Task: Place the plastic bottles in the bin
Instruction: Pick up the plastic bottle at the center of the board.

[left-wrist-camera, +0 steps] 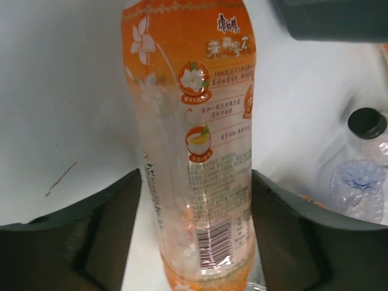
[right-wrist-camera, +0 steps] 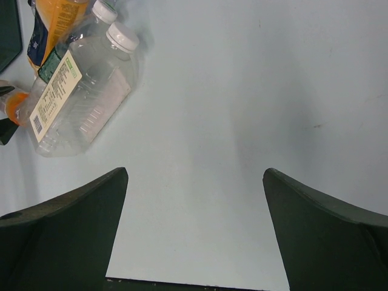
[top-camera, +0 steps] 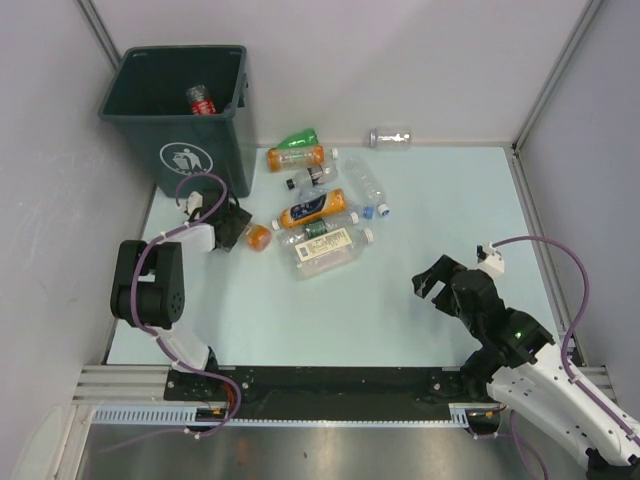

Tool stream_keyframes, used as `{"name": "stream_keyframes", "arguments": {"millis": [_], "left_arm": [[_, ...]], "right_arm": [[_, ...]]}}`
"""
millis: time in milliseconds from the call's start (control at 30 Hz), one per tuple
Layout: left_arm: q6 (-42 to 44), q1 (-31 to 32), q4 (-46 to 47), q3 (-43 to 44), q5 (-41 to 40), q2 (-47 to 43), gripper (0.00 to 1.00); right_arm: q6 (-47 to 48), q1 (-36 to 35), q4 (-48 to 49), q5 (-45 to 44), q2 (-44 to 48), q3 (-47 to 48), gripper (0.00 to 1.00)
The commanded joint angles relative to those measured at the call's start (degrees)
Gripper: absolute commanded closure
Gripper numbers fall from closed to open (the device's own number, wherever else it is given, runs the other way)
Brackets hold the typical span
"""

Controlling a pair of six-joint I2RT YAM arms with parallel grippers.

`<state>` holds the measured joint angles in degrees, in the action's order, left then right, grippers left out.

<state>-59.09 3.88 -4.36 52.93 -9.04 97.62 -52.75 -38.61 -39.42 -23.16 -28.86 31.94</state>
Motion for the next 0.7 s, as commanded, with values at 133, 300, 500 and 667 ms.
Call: {"name": "stream_keyframes", "arguments": {"millis": [133, 300, 500, 667], "left_arm": [[3.5, -0.7, 1.1, -2.5, -4.3, -6.6, 0.57], [5.6, -0.7, -0.8, -5.2, -8.8, -16.4, 0.58], [8.0, -0.6, -5.2, -7.7, -12.1, -29.1, 0.56], [13.8, -0.6, -6.1, -9.9, -17.1, -47.2, 0.51]], "right_arm": [[-1.7, 0.1, -0.3, -1.7, 0.3, 0.0, 0.00], [-2.3, 0.1, -0.4, -1.5, 0.2, -0.2, 0.01], [-1.2, 0.1, 1.1, -0.4, -0.2, -0.6, 0.01], [-1.9, 0.1, 2.2, 0.0, -0.1, -0.6, 0.03]]}}
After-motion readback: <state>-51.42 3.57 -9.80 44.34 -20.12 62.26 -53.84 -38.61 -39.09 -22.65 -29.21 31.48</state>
